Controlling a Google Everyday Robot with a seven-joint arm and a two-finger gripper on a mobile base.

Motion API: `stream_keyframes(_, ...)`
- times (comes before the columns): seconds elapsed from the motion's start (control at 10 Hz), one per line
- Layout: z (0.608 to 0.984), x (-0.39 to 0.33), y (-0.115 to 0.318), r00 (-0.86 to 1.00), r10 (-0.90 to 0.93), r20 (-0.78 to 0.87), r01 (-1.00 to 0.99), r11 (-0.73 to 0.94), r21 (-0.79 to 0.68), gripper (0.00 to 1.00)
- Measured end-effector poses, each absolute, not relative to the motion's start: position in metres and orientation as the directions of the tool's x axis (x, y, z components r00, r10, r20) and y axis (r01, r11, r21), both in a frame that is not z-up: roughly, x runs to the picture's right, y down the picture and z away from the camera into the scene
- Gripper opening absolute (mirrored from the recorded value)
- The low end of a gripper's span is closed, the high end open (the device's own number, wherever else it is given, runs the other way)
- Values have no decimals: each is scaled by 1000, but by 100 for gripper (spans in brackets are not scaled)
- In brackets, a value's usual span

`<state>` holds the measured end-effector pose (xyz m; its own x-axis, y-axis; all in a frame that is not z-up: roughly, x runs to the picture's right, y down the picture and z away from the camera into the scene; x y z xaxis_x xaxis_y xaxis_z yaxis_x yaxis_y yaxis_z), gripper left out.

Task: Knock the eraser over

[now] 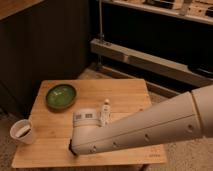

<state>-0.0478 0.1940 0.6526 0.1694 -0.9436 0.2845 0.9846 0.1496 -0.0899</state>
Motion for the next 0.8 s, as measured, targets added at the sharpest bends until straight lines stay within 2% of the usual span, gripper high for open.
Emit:
stream_keyframes(0.3,652,-47,192,188,-933,306,982,179,-55,2)
stream_keyframes(0.4,652,-45,190,200,-921,334,978,208,-12,2)
stream_keyframes(0.6,653,-41,183,224,-871,438,927,329,179,2)
stream_keyframes(0.8,653,-44,182,214,-827,520,889,385,247,2)
